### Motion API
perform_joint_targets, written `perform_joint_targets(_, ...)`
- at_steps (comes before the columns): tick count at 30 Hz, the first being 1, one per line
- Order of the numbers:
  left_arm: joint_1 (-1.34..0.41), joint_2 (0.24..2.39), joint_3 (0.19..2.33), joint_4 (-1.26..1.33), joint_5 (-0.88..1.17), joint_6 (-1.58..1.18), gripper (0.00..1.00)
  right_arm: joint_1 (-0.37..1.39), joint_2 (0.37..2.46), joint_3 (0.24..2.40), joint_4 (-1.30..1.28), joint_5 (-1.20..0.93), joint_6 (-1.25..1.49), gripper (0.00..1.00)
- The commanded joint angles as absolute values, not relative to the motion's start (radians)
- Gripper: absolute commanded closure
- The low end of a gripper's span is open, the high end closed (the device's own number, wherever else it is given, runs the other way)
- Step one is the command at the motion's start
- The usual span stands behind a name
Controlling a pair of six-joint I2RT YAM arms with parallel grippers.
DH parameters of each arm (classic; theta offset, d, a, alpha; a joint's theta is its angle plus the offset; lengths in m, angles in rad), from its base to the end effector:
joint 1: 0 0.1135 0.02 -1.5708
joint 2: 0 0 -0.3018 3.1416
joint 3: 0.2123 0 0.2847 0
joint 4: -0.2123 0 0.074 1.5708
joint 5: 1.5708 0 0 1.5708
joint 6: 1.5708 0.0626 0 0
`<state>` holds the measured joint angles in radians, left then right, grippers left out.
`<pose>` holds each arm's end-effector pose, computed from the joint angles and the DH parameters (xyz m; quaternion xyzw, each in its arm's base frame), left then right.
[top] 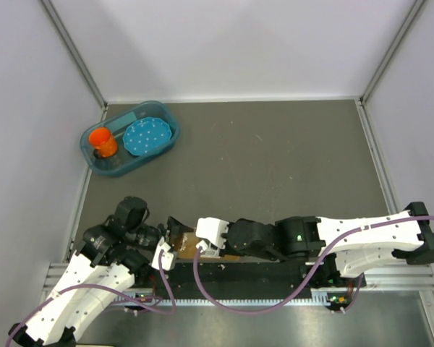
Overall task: Unpack the express box
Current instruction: Cut the express box at the center of the board.
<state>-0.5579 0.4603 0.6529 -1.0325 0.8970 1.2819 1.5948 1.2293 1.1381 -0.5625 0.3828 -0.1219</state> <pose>0.0477 -0.0874 0.2755 0.7634 0.3866 -0.2647 0.4446 0.0160 0.3069 0.3520 -0.6111 0.6392 0.1655 0.4365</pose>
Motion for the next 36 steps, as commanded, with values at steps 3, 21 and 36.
perform_joint_targets(3,-0.565,0.465,0.681,-1.065,0.946,1.27,0.51,1.588,1.235,1.121,-0.48,0.367,-0.135,1.0)
perform_joint_targets(21,-0.565,0.466,0.684,-1.066,0.948,1.273,0.51,1.585,1.241,0.954,-0.239,0.433,-0.166,1.0)
perform_joint_targets(36,-0.565,0.46,0.683,-1.065,0.948,1.269,0.51,1.583,1.192,0.923,-0.334,0.365,-0.126,1.0)
